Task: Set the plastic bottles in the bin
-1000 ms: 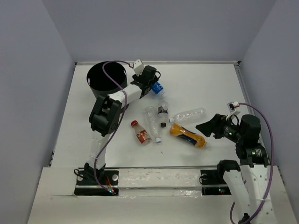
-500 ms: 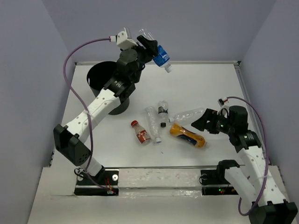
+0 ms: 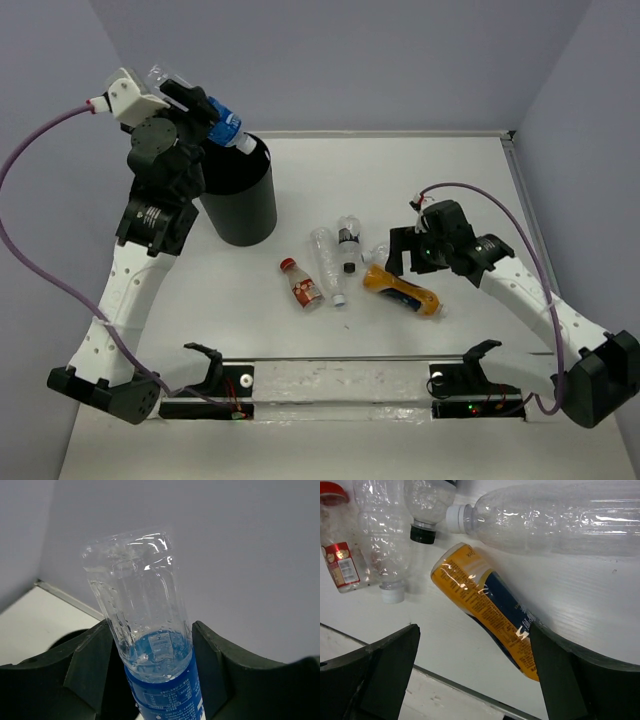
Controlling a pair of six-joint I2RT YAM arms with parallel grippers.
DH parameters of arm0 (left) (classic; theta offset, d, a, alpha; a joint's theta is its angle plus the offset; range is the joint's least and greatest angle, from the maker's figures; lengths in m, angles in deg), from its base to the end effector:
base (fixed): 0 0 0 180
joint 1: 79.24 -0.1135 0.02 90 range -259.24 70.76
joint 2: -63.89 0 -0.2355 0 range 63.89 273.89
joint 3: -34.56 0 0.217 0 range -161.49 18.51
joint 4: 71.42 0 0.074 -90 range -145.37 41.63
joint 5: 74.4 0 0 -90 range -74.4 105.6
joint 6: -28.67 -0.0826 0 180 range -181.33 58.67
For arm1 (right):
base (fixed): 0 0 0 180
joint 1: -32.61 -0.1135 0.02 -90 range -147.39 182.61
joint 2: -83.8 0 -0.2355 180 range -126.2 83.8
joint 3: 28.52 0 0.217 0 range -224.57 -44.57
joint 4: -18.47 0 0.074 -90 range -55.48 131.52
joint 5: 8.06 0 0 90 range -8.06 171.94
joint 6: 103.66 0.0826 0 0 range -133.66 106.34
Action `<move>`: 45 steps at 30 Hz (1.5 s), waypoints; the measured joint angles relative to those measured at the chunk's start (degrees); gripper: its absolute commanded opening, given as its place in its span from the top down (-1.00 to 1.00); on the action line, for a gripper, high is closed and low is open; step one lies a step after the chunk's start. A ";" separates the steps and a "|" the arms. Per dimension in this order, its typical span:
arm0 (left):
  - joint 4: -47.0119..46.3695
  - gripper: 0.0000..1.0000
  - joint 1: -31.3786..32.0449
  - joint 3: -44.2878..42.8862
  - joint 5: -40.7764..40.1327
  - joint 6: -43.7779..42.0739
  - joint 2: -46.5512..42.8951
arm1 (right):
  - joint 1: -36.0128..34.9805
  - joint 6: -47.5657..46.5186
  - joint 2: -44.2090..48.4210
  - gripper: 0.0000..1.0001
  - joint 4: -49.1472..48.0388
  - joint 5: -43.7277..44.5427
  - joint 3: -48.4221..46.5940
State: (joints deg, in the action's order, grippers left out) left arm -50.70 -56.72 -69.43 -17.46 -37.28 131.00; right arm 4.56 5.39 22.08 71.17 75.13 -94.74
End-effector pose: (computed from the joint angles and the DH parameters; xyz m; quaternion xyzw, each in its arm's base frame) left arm 0.2385 -0.0501 0.5005 -0.2351 0.5728 -0.1460 0.7716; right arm 0.1973 0.1162 0.2216 -0.0943 0.9280 0.1931 0.3043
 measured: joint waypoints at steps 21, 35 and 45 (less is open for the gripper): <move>-1.25 0.12 -5.79 6.58 -8.20 -7.10 7.41 | -8.70 -7.91 -20.63 -0.99 9.31 7.69 -9.27; -10.95 0.10 -5.88 18.73 -8.83 -10.27 7.91 | -11.17 -7.52 -23.98 -0.88 6.99 8.94 -8.85; -16.26 -0.18 -5.86 19.34 -9.03 -11.45 9.68 | -11.98 -7.19 -28.35 -0.95 5.33 8.85 -8.85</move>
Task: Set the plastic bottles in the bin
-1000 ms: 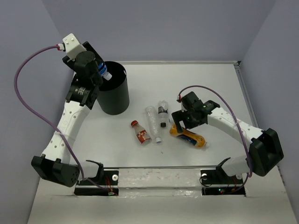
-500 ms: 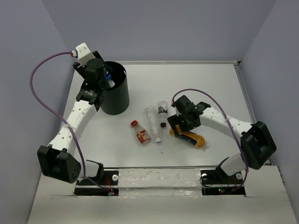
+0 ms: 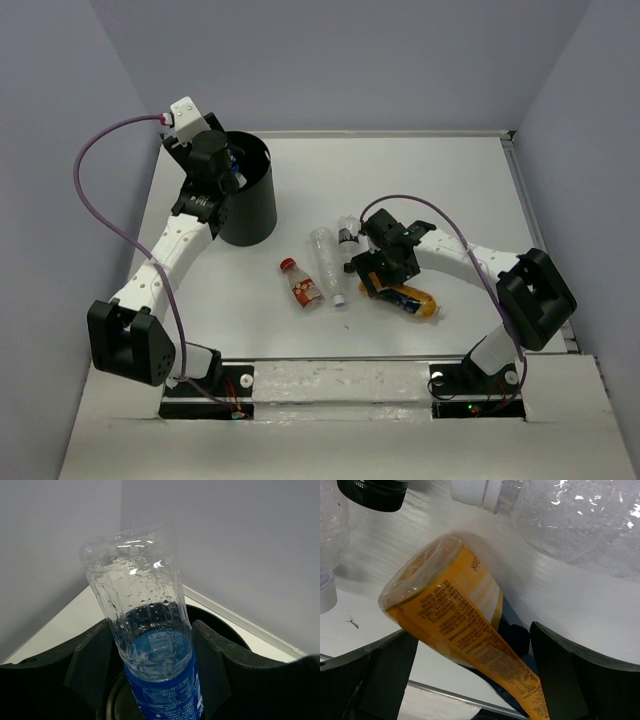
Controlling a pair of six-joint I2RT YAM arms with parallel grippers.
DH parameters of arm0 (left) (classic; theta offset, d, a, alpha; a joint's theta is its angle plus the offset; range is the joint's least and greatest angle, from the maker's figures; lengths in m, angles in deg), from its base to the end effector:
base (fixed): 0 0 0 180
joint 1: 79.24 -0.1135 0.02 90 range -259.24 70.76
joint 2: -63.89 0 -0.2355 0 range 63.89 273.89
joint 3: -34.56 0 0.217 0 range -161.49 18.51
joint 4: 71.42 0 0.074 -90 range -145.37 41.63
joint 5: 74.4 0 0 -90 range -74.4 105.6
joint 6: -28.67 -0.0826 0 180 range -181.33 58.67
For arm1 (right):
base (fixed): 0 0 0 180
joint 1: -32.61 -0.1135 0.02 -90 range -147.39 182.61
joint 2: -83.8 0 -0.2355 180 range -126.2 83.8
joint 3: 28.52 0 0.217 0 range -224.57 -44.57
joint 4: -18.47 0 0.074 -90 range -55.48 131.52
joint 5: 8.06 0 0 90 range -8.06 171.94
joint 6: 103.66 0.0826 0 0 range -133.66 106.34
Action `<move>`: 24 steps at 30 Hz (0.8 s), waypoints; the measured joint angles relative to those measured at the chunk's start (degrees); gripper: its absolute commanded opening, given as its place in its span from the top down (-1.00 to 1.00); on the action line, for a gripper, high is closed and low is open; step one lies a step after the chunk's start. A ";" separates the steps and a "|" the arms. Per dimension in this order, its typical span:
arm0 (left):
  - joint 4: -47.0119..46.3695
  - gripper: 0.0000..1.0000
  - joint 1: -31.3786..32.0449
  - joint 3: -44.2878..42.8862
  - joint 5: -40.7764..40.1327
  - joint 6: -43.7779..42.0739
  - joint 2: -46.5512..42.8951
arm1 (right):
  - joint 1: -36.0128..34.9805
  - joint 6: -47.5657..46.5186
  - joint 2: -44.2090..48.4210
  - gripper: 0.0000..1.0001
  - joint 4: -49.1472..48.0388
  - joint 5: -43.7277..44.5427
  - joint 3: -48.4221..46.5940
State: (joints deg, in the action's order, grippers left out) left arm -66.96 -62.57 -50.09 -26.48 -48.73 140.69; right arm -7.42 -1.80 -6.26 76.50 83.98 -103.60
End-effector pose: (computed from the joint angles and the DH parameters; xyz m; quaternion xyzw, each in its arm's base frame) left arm 0.3188 -0.0377 0.3804 -0.2384 0.6490 0.0666 0.7194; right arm 0.2129 0.1750 0.1432 -0.2381 0.9598 0.0488 0.1405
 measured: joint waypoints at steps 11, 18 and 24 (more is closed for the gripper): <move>-1.73 -0.56 0.00 2.64 -0.04 -0.79 0.46 | -0.98 0.22 -1.95 -0.81 -0.22 -0.15 -0.02; -2.54 -0.76 0.00 2.64 0.02 -0.79 0.46 | -1.55 0.57 -1.95 -0.83 -0.44 -0.55 -0.02; -2.40 -0.85 0.00 2.64 0.48 -0.72 -0.09 | -1.66 0.59 -1.95 -0.33 -0.55 -0.98 -0.04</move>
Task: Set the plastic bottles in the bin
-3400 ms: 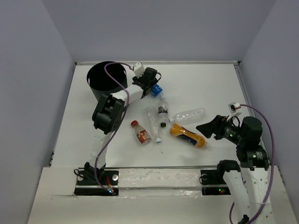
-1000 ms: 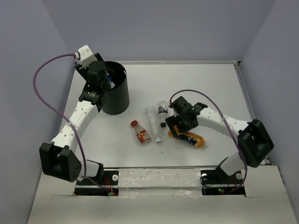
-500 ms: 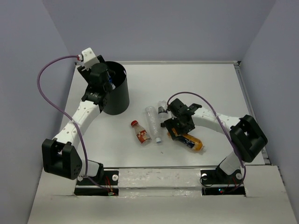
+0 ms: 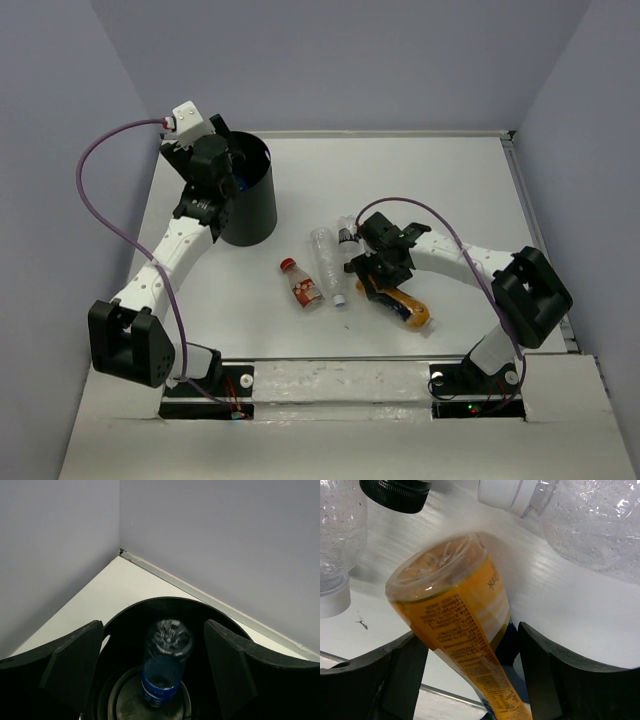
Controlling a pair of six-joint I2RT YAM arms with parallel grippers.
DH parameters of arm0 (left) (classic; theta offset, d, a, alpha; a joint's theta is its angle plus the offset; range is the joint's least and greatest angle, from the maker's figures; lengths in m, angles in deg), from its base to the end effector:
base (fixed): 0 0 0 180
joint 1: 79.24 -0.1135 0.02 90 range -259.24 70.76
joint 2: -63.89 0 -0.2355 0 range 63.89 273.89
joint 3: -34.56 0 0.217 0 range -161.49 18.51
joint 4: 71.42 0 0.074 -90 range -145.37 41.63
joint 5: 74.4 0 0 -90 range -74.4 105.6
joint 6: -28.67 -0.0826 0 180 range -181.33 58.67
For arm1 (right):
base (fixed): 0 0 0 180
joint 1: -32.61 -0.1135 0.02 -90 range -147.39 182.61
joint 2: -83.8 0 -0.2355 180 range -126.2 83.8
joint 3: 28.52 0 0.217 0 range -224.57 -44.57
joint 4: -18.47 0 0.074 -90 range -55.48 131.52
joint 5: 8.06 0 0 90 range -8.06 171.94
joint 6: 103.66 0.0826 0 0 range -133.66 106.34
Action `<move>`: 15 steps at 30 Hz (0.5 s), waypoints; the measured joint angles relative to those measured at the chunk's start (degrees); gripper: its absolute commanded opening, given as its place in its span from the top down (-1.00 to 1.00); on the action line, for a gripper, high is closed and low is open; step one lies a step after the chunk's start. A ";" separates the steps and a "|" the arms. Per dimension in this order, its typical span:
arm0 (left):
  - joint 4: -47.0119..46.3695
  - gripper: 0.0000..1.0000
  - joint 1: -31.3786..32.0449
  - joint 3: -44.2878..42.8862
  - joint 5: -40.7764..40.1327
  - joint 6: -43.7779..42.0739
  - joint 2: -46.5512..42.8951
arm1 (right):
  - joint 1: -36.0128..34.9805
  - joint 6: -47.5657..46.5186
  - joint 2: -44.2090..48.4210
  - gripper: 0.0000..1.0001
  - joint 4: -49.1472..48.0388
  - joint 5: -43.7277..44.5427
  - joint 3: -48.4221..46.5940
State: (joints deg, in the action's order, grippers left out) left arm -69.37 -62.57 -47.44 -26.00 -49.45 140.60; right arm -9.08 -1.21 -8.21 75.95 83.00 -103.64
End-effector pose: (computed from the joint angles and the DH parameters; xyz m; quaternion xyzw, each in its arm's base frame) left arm 0.3199 -0.0385 0.3704 -0.2310 0.6523 0.0688 0.7186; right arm 0.2087 0.1838 0.1350 -0.2488 0.9589 0.0537 0.1252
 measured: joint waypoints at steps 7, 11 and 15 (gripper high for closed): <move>4.61 -0.86 0.31 -1.14 4.07 2.23 -3.69 | -0.44 0.46 2.40 0.31 0.00 -0.02 0.31; 10.60 -0.90 1.66 -2.36 10.75 5.20 -9.18 | -0.66 1.05 9.60 0.34 0.61 0.00 1.14; 19.06 -0.92 3.28 -2.43 24.39 9.25 -18.51 | -2.54 2.16 18.71 0.34 1.27 0.00 1.03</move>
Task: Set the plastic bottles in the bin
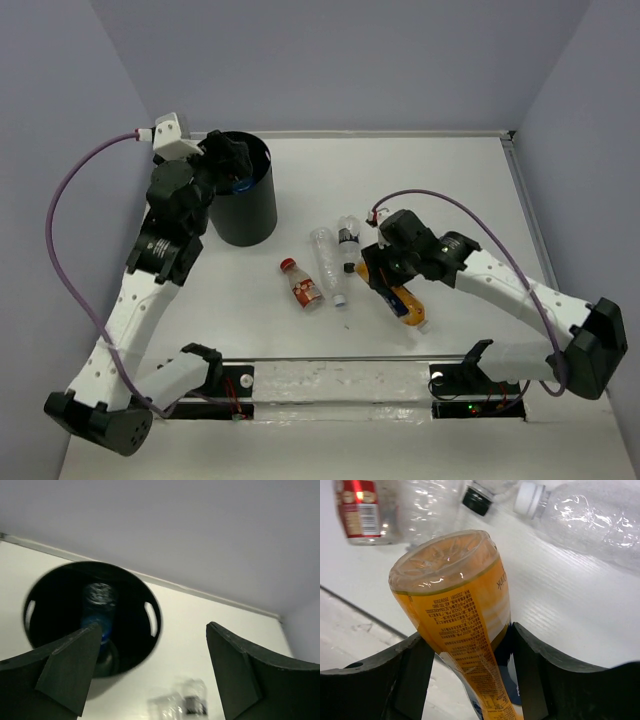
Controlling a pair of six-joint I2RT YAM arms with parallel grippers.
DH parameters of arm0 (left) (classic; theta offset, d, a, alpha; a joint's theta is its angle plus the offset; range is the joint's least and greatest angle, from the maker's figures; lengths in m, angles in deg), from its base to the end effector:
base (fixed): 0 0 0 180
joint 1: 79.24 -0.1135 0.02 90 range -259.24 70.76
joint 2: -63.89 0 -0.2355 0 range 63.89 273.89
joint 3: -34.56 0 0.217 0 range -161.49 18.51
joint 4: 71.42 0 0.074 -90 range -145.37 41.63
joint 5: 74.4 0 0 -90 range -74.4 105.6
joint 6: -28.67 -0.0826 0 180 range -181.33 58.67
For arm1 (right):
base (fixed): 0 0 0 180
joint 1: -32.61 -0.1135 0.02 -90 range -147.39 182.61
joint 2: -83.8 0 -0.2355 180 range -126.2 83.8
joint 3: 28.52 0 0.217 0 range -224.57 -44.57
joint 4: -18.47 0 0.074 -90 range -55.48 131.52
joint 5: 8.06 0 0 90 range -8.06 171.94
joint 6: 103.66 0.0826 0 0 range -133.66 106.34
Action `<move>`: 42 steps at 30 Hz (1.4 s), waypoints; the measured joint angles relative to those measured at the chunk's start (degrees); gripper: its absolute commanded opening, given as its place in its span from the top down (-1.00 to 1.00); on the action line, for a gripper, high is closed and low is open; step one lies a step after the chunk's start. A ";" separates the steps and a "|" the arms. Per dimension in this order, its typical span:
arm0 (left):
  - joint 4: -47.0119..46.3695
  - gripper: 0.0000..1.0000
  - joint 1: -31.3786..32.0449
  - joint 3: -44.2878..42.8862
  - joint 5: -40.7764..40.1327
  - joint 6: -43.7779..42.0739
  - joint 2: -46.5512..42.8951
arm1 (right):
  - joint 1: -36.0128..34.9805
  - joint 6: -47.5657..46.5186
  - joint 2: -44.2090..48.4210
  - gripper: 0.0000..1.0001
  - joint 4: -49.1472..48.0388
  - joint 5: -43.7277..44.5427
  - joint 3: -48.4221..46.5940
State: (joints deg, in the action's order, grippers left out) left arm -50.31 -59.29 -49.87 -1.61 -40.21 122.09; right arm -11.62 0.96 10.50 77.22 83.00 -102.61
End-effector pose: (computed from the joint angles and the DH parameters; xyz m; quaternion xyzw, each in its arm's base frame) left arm 0.2366 -0.0599 0.4232 -0.1172 0.6661 -0.1614 0.7187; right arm 0.1819 0.1749 0.2093 -0.2431 0.9299 0.1278 0.2447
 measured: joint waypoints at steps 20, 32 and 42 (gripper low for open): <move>14.73 -0.98 1.62 36.13 32.85 21.53 -30.18 | -5.84 1.22 -7.69 0.35 -11.30 -3.67 -45.16; 7.32 -0.98 4.11 50.58 29.53 31.56 -29.11 | -5.84 1.77 -37.16 0.35 -31.61 -4.48 -73.02; -6.03 -0.98 12.94 56.26 24.50 36.87 -19.02 | -5.84 -1.05 -51.98 0.35 -46.12 -1.14 -83.06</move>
State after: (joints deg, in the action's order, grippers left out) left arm -56.34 -46.36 6.39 22.89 -3.34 103.07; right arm -17.45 -0.09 -41.48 31.10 81.86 -185.67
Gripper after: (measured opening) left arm 0.989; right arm 0.626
